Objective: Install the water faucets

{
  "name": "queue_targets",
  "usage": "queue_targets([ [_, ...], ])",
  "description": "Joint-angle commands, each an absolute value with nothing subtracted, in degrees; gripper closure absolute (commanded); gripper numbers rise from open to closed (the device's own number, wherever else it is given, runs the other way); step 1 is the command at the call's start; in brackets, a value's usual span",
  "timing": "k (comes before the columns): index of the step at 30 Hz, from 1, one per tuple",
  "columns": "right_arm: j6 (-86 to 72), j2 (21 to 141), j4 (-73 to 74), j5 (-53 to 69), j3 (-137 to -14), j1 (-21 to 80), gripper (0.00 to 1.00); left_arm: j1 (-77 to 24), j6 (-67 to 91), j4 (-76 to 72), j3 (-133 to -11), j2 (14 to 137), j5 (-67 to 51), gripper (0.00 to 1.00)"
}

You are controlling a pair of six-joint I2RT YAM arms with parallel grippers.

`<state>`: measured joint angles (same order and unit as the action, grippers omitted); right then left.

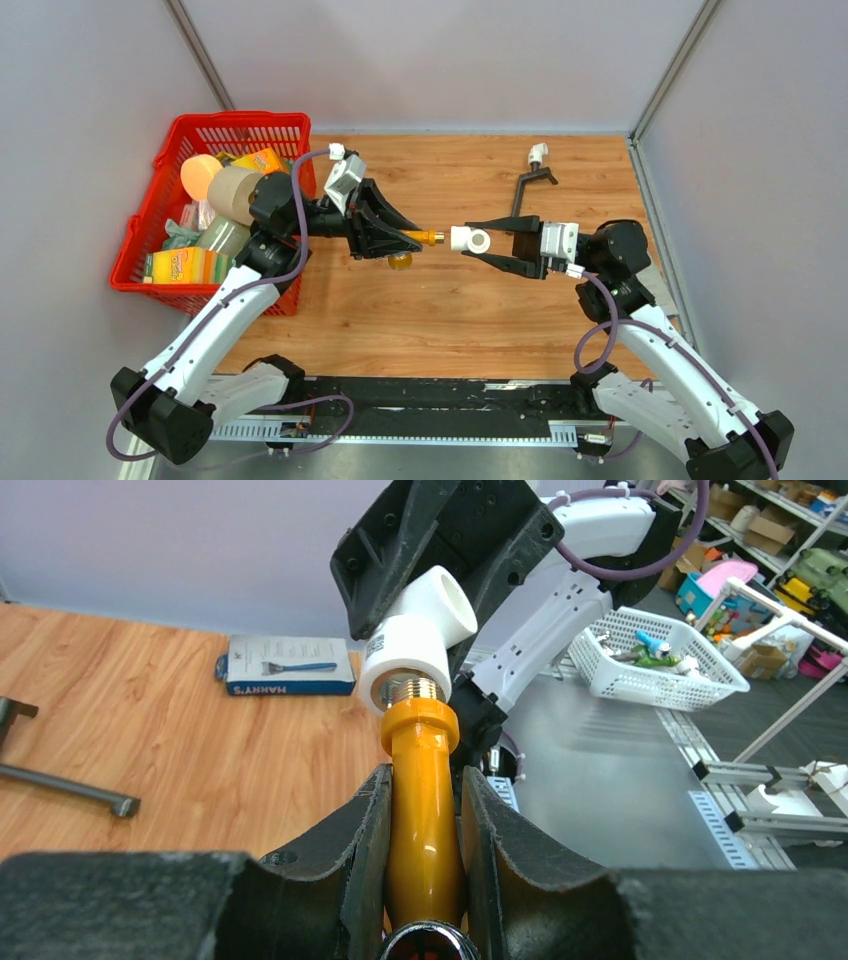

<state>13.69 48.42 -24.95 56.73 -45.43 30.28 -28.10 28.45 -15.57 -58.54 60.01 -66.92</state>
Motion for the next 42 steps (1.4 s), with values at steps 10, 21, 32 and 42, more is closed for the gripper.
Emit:
queue_targets([
  [10, 17.31, 50.36, -34.27, 60.73, -45.09, 30.59, 1.0, -29.97, 30.15, -16.43, -61.35, 61.08, -65.39, 1.0],
  [21, 17.75, 51.5, -34.45, 64.15, -44.82, 30.76, 1.0, -30.94, 35.33, -23.64, -60.64, 62.05, -67.5, 1.0],
  [32, 15.47, 52.64, -34.11, 64.07, -46.22, 30.85, 1.0, -32.43, 27.72, -18.74, -61.08, 60.91, -65.13, 1.0],
  [42, 11.69, 54.58, -33.23, 63.9, -47.99, 31.03, 1.0, -34.1, 14.08, -6.42, -64.16, 60.47, -62.23, 1.0],
])
